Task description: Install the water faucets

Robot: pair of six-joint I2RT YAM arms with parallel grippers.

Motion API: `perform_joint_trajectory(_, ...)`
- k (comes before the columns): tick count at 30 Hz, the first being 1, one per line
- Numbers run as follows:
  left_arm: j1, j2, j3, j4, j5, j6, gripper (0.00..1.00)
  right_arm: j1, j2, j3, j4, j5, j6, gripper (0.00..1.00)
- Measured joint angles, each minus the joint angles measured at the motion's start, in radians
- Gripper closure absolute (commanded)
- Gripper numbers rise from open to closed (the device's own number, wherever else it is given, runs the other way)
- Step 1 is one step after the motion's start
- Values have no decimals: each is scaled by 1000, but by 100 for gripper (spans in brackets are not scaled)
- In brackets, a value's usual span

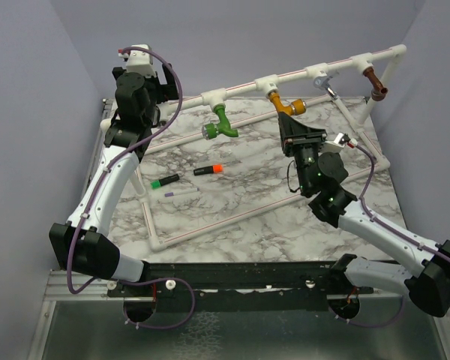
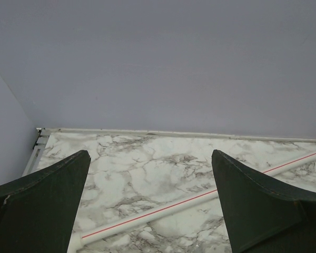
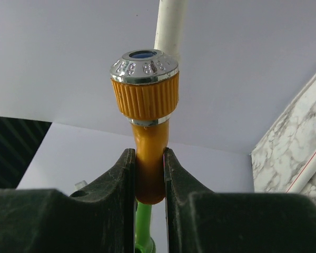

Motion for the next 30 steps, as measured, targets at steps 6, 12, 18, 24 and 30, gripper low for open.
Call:
perform_joint_trajectory(6,1,0,0,0,0,0,1,-5,-8,37,-101,-14,105,99)
perform_joint_trajectory(12,3,0,0,0,0,0,1,-6,-19,52,-154,-18,127,89)
perform_joint_trajectory(18,3,0,0,-3,0,0,1,-6,-28,53,-171,-18,127,69)
perform_joint_trajectory(24,-2,-3,0,-12,6,-1,1,1,-32,53,-196,-52,138,64)
perform_joint_trajectory(30,-2,-3,0,-12,8,-1,1,7,-32,53,-206,-71,140,58)
